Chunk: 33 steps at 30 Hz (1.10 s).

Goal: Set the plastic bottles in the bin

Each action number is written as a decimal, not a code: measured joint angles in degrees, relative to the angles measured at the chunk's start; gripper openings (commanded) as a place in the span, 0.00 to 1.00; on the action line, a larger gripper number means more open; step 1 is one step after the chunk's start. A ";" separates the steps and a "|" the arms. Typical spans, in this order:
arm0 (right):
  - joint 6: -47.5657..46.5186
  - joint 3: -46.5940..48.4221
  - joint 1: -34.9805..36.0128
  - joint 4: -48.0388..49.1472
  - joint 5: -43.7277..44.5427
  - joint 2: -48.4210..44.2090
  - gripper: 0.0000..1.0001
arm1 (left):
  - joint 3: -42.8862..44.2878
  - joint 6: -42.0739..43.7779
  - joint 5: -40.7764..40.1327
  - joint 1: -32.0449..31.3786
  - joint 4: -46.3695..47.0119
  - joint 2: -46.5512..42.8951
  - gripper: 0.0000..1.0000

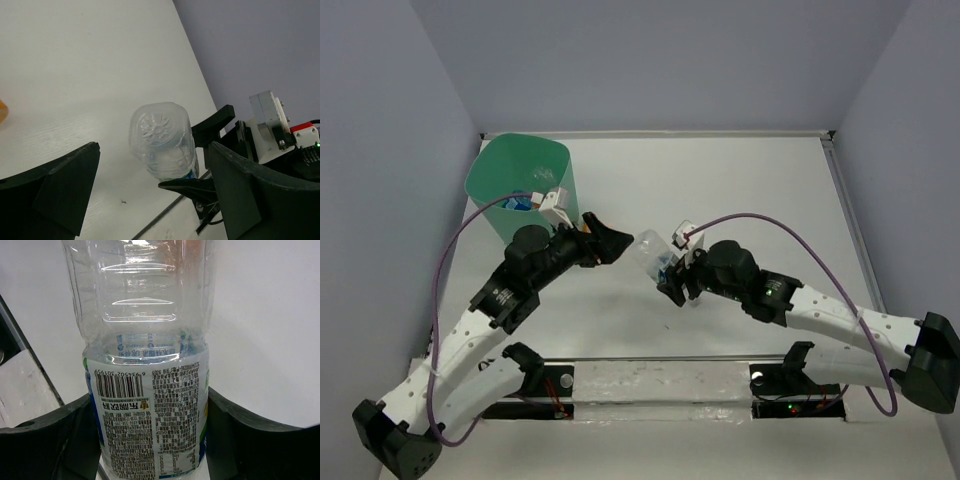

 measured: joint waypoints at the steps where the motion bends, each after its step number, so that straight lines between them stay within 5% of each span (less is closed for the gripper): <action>1: 0.66 -0.59 0.00 0.55 0.39 -0.72 0.59 | -0.02 -0.61 -0.44 -2.64 1.53 1.68 0.99; 13: 4.24 -4.31 -0.04 0.94 2.05 -4.57 0.59 | 2.03 -1.11 -4.04 -13.66 12.59 22.58 0.99; 17: 5.07 -5.70 -0.07 1.07 2.69 -6.58 0.61 | 2.82 -0.87 -4.92 -15.08 13.81 23.98 0.76; 18: 5.09 -5.99 -0.07 1.20 2.78 -6.86 0.63 | 3.06 -0.74 -5.03 -15.41 14.34 24.09 0.60; 20: 5.31 -6.19 -0.04 1.36 3.02 -7.41 0.72 | 3.32 -0.39 -5.14 -15.78 14.82 24.11 0.39; 22: 5.62 -6.23 -0.04 1.44 3.50 -8.11 0.85 | 3.58 -0.37 -4.94 -15.76 15.15 24.15 0.29; 25: 6.78 -7.15 -0.04 1.90 3.98 -10.05 1.00 | 4.42 -0.24 -5.31 -15.87 15.23 24.20 0.24; 33: 10.08 -8.96 -0.04 1.31 4.31 -23.50 1.00 | 10.62 2.29 -9.42 -14.58 9.25 21.79 0.17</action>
